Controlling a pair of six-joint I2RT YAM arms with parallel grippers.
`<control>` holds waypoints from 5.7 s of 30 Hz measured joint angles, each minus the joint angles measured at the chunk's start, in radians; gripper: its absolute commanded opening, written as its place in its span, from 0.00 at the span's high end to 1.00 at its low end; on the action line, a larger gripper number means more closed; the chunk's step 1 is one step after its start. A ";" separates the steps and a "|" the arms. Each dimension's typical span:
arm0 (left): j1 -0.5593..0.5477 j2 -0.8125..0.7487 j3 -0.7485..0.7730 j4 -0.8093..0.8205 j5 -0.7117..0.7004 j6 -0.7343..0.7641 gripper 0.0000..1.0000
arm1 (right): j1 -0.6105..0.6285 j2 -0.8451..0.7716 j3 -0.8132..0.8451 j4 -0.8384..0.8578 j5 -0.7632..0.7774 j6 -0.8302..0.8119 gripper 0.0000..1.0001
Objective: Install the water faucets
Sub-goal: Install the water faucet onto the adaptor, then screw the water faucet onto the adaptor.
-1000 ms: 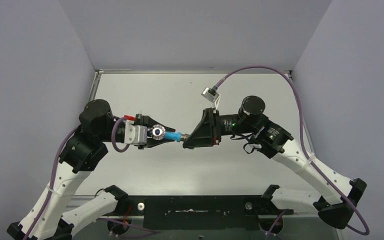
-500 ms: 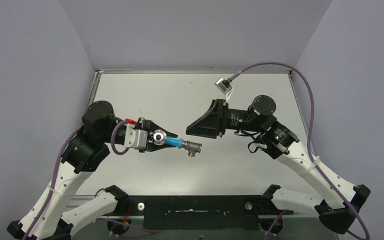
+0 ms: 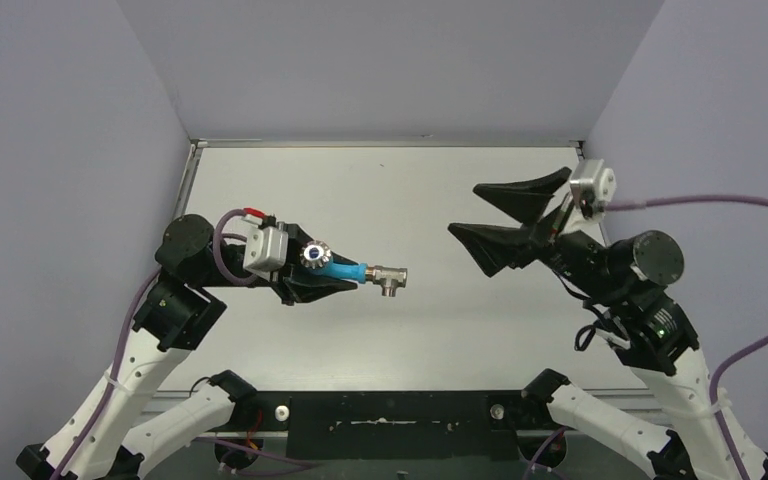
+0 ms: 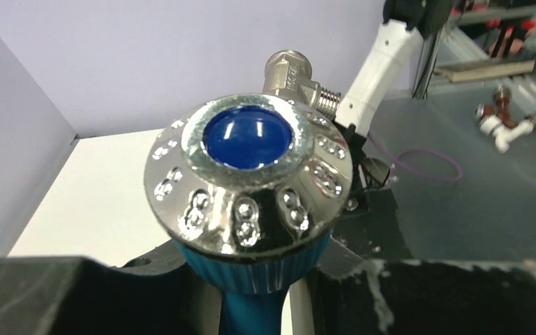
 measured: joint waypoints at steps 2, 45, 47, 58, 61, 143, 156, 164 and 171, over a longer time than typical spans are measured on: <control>0.000 0.008 -0.003 0.067 -0.023 -0.103 1.00 | 0.000 -0.050 0.000 0.002 0.013 -0.175 0.30; 0.009 0.204 0.146 -0.018 -0.044 -0.648 1.00 | 0.446 0.101 0.018 -0.259 0.069 -1.469 0.33; 0.009 0.204 0.146 -0.018 -0.036 -0.648 1.00 | 0.448 0.103 0.023 -0.258 0.088 -1.477 0.35; 0.009 0.203 0.146 -0.018 -0.014 -0.648 1.00 | 0.460 0.103 0.030 -0.245 0.134 -1.482 0.55; 0.009 0.203 0.146 -0.018 -0.011 -0.648 1.00 | 0.465 0.103 0.030 -0.245 0.137 -1.480 0.60; 0.016 0.020 0.025 -0.033 -0.068 0.361 1.00 | 0.344 0.113 -0.137 0.113 0.107 0.515 0.72; 0.014 0.021 0.021 0.001 -0.089 0.336 1.00 | 0.281 0.015 -0.154 0.103 0.166 0.515 0.34; 0.014 0.000 -0.024 0.160 -0.130 0.073 1.00 | 0.281 -0.069 -0.098 0.013 0.277 0.073 0.32; 0.014 -0.002 0.010 0.170 -0.237 -0.263 1.00 | 0.281 -0.068 -0.016 -0.029 0.209 -0.506 0.29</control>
